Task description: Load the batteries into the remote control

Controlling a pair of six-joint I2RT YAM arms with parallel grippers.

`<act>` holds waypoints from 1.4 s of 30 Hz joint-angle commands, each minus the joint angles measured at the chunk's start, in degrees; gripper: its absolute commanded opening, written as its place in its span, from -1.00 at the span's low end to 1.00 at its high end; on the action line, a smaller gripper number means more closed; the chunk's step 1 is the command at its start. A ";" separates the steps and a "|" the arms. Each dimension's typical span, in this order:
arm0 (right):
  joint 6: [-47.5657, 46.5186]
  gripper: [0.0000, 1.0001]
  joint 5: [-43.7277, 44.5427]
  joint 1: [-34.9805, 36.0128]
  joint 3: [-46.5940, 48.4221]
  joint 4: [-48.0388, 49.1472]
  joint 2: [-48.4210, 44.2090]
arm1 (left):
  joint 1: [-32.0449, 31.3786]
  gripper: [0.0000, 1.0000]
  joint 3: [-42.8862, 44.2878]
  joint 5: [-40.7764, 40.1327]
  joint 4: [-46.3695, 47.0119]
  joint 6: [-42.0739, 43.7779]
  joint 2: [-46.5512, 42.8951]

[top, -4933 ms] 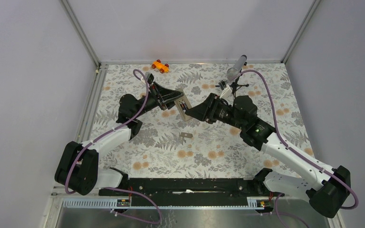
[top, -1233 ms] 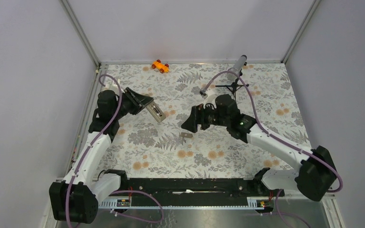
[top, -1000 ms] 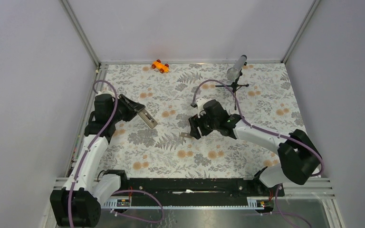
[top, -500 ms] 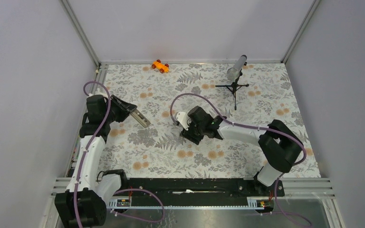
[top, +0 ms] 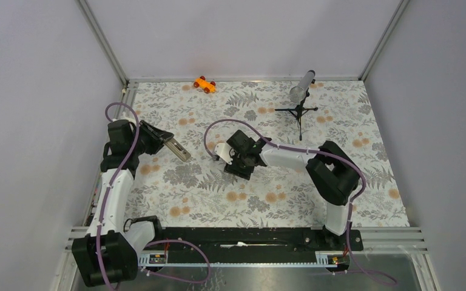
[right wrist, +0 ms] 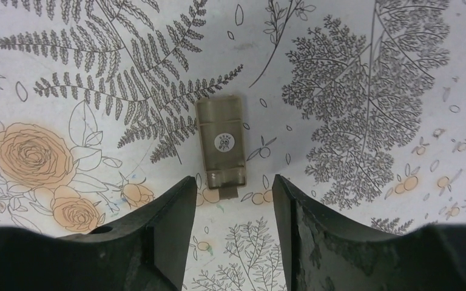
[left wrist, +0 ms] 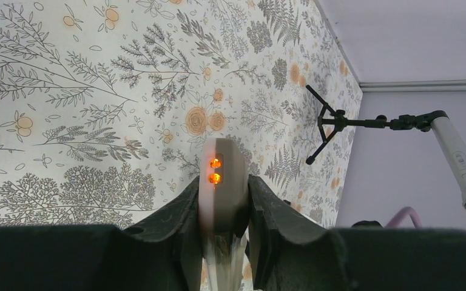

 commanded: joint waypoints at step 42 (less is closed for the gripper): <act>28.28 -0.18 5.90 -4.34 6.58 -2.83 -3.68 | 1.34 -1.00 -4.44 6.79 5.23 -1.50 -3.69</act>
